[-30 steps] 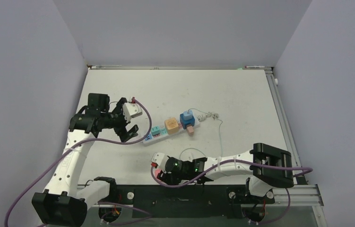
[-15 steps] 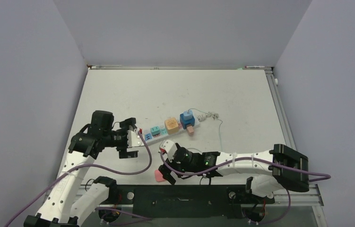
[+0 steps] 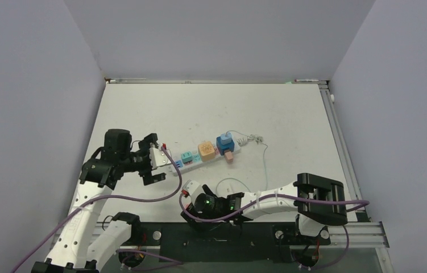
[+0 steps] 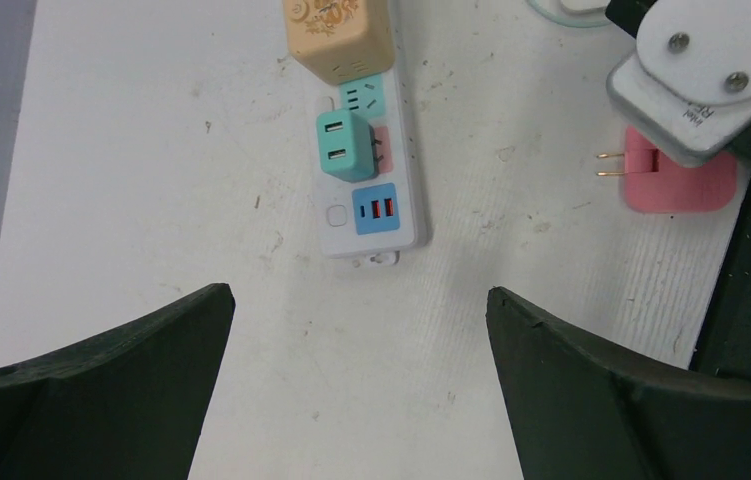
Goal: Insert the plug
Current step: Pick up the plug from the corner of the board, then insert the plug into the socket.
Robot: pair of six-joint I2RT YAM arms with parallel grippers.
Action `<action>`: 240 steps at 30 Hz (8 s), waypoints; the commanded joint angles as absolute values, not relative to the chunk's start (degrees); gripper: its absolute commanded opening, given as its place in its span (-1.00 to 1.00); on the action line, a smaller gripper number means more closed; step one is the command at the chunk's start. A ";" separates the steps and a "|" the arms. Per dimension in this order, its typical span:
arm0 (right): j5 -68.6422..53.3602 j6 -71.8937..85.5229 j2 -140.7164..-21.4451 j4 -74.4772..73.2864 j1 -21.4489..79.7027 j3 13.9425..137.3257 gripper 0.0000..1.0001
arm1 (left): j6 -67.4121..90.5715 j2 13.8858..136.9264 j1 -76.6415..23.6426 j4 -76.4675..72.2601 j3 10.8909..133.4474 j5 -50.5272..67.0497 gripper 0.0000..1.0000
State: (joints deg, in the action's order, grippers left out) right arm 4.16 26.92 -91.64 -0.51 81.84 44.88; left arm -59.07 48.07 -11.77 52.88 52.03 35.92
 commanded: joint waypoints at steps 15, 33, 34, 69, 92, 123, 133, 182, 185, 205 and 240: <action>16.75 21.39 -90.94 -5.51 78.88 46.04 0.79 | -52.89 48.49 -11.00 49.56 57.85 38.81 0.92; 2.19 11.41 -90.42 -2.06 73.09 46.85 0.79 | -54.48 49.98 -11.07 50.09 56.73 39.09 0.92; 2.38 11.30 -91.36 -2.03 72.72 47.35 0.79 | -54.50 49.82 -11.07 50.02 56.51 39.11 0.92; 7.35 10.29 -95.56 -1.45 71.80 49.80 -0.38 | -56.41 46.07 -11.02 50.29 54.29 38.34 0.93; 6.61 15.96 -86.00 6.16 72.49 44.18 -0.90 | -63.95 41.69 -11.18 50.68 51.56 38.26 0.92; -42.76 29.59 -77.09 18.83 60.71 50.47 -0.89 | -114.54 34.01 -20.13 71.23 51.70 47.57 0.46; -45.45 29.28 -80.13 18.17 60.05 53.23 -0.89 | -117.14 36.53 -21.08 73.65 54.64 49.39 -0.13; -24.71 13.89 -73.19 3.61 61.86 58.10 0.79 | -63.26 45.85 -24.87 60.68 59.75 51.37 -1.00; -25.23 12.39 -73.92 2.34 63.24 58.84 0.79 | -60.54 45.03 -24.92 58.67 59.75 52.51 -1.00; -15.95 4.28 -76.77 -8.44 71.30 64.84 -0.89 | -58.13 46.27 -28.73 59.95 63.13 51.34 -0.19; -1.66 18.06 -65.24 -3.18 63.60 41.81 -0.89 | -33.70 50.85 -25.46 32.32 53.44 34.18 0.92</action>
